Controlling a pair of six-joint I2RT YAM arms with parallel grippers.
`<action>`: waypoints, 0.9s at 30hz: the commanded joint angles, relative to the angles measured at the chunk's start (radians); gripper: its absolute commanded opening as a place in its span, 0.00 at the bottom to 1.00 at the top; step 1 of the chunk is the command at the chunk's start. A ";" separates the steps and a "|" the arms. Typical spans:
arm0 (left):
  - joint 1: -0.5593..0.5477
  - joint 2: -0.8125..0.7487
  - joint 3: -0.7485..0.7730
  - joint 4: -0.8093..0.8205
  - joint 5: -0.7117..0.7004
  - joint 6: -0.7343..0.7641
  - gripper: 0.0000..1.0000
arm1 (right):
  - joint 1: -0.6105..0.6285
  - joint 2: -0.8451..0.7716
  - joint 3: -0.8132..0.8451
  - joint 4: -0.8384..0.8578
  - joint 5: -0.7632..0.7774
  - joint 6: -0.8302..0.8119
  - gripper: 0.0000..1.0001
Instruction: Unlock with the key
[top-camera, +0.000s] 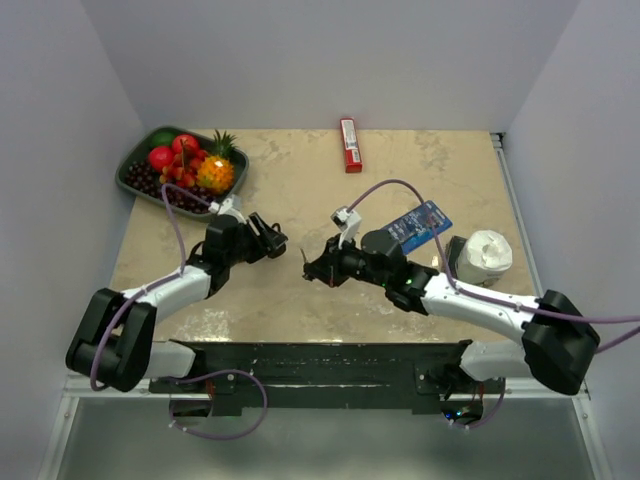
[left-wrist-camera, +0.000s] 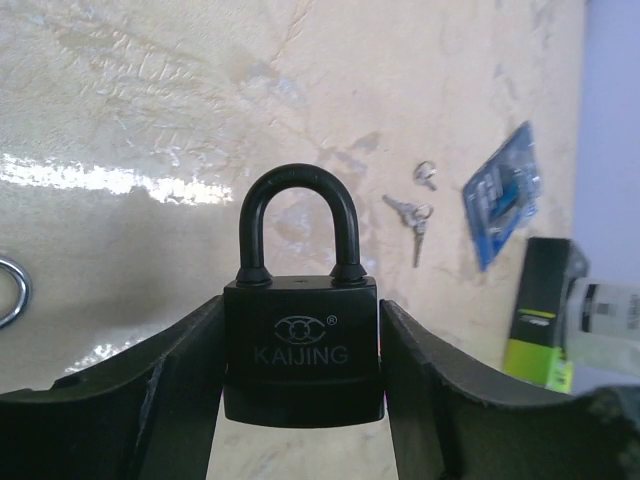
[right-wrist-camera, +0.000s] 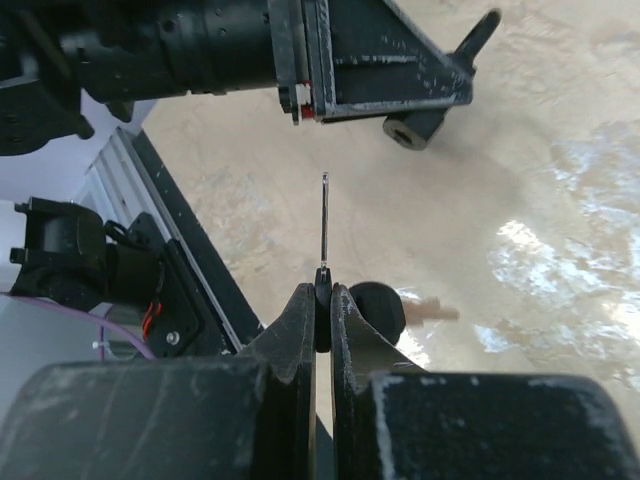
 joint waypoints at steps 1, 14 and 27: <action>-0.006 -0.108 -0.055 0.204 -0.058 -0.111 0.00 | 0.056 0.065 0.087 0.014 0.055 -0.001 0.00; -0.026 -0.168 -0.098 0.229 -0.107 -0.133 0.00 | 0.081 0.281 0.181 0.023 -0.011 0.048 0.00; -0.029 -0.211 -0.115 0.211 -0.115 -0.125 0.00 | 0.078 0.405 0.275 -0.012 -0.029 0.068 0.00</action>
